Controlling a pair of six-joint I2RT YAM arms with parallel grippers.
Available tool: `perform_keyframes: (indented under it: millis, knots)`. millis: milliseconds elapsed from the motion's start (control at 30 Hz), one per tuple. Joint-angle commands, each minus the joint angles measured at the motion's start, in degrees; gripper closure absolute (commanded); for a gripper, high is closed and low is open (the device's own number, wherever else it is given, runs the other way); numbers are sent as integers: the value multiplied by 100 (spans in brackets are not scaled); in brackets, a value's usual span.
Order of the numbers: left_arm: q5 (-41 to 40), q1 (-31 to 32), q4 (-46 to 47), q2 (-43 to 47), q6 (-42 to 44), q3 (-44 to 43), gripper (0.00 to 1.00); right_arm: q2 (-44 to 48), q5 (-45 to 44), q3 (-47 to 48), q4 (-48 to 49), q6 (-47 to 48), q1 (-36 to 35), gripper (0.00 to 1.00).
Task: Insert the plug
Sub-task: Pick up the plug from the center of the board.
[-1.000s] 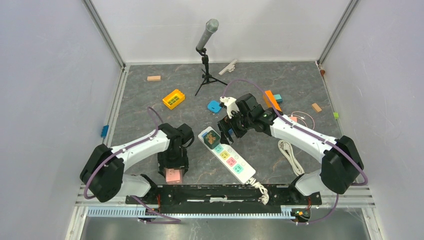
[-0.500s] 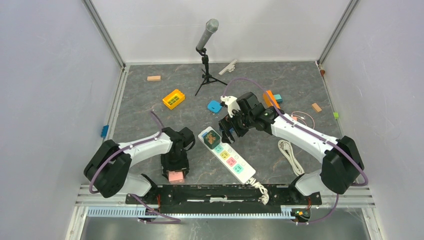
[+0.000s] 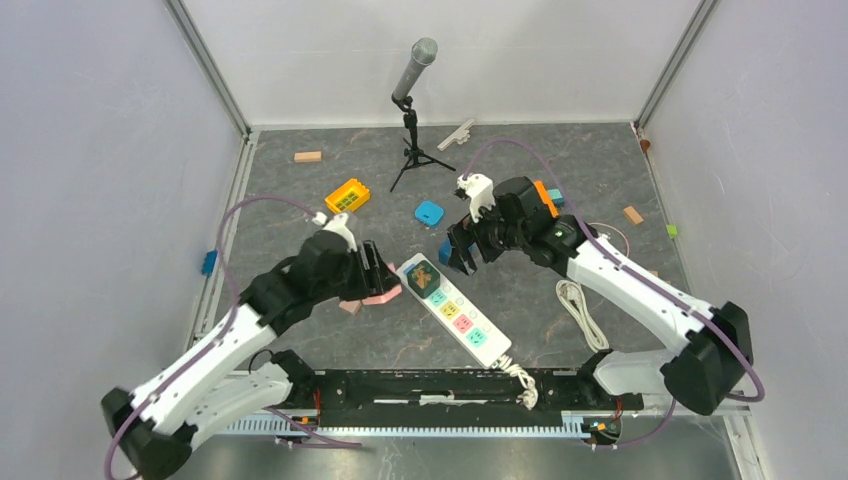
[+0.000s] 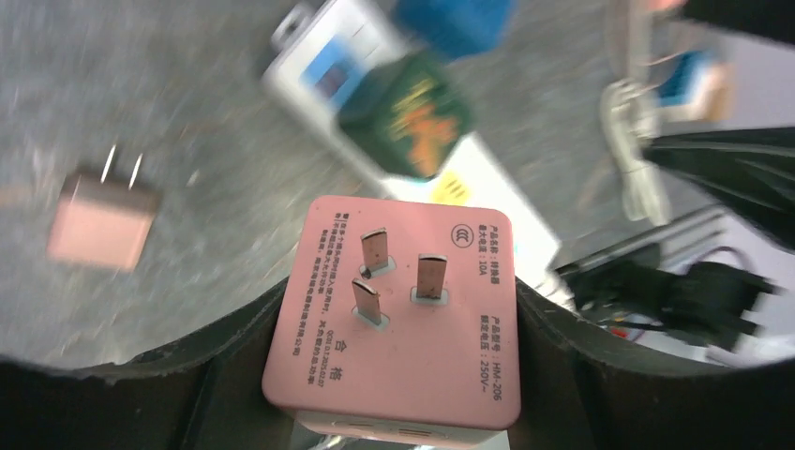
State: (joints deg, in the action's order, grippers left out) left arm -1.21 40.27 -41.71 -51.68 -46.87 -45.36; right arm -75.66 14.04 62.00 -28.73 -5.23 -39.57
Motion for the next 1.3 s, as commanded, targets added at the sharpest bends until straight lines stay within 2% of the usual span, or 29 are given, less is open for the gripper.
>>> perform_keyframes:
  millis: [0,100,233,333,367,433,500,600,700,800,900,967,1100,1267]
  knots:
    - [95,7,1940,1117,1216,274,59,567,-350,29,612,119,37,2]
    - [613,11,2854,1705,2285,725,61,754,-570,-43,741,180,46,2]
    - [1567,7,3433,2284,4398,1073,64,892,-600,-160,835,169,55,2]
    - [2404,6,3459,2654,6399,1290,67,895,-576,-248,816,158,57,2]
    - [2744,8,3350,2739,7321,1350,70,895,-575,-262,801,148,56,2]
    - [2776,7,3298,2830,8175,1419,73,895,-558,-276,777,128,53,2]
    - [3069,7,2971,2861,9439,1414,78,907,-574,-298,781,118,55,2]
    - [3210,7,2918,2894,10450,1516,83,926,-614,-301,764,89,55,2]
    - [3245,7,2928,2854,10845,1499,86,922,-614,-327,785,86,56,2]
    - [3233,7,3059,2826,10662,1507,88,911,-604,-309,761,105,53,2]
    - [3235,8,3472,2857,10132,1644,89,966,-631,-324,750,106,55,2]
    - [3088,7,4011,2872,9218,1770,91,1014,-653,-389,766,104,55,2]
    - [2295,8,5032,2818,6663,1914,93,1027,-688,-412,723,163,55,2]
    - [537,7,5262,2616,3301,1955,93,1079,-728,-417,740,142,56,2]
